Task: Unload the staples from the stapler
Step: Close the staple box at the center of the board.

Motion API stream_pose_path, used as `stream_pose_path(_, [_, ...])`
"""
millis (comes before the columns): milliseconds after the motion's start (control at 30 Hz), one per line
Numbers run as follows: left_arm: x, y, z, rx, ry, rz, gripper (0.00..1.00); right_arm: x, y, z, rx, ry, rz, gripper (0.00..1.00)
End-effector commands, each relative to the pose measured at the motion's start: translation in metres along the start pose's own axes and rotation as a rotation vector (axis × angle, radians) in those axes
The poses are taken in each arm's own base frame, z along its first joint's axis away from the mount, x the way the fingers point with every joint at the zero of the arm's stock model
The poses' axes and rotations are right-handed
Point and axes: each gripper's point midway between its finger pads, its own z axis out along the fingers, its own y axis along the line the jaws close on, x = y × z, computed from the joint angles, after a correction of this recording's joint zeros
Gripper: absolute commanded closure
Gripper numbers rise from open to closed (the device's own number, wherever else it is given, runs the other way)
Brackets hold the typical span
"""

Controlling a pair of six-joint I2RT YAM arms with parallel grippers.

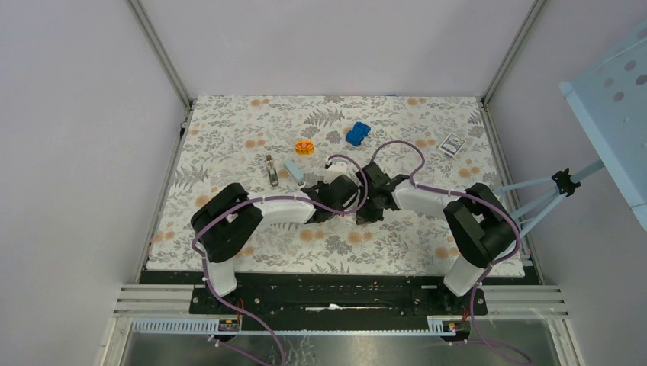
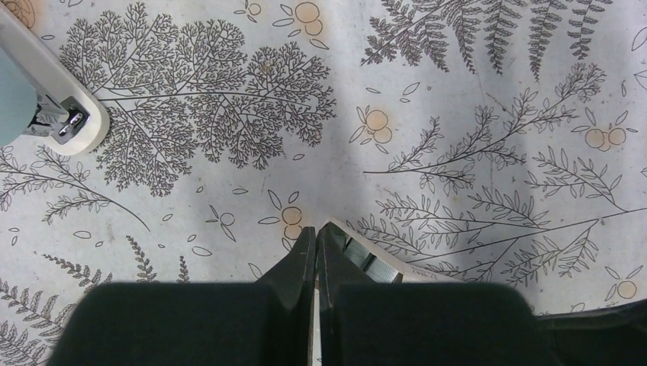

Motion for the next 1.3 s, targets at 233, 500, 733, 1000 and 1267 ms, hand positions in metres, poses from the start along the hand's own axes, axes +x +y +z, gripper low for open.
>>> stream_pose_path(233, [0.023, -0.007, 0.002, 0.024, 0.074, -0.010, 1.00, 0.051, -0.012, 0.013, 0.024, 0.128, 0.012, 1.00])
stream_pose_path(500, [0.023, -0.015, 0.000, 0.087, 0.073, 0.008, 1.00, 0.034, -0.022, 0.017, 0.104, 0.063, -0.039, 0.99])
stream_pose_path(733, [0.027, -0.014, -0.002, 0.106, 0.070, 0.024, 1.00, 0.008, -0.042, 0.016, 0.265, -0.012, -0.119, 0.99])
stream_pose_path(1000, [0.026, -0.015, -0.002, 0.118, 0.067, 0.029, 1.00, -0.015, -0.028, 0.020, 0.240, -0.056, -0.146, 0.99])
stream_pose_path(1267, [0.024, -0.013, -0.004, 0.106, 0.064, 0.023, 1.00, -0.020, -0.021, 0.017, 0.189, -0.053, -0.187, 0.98])
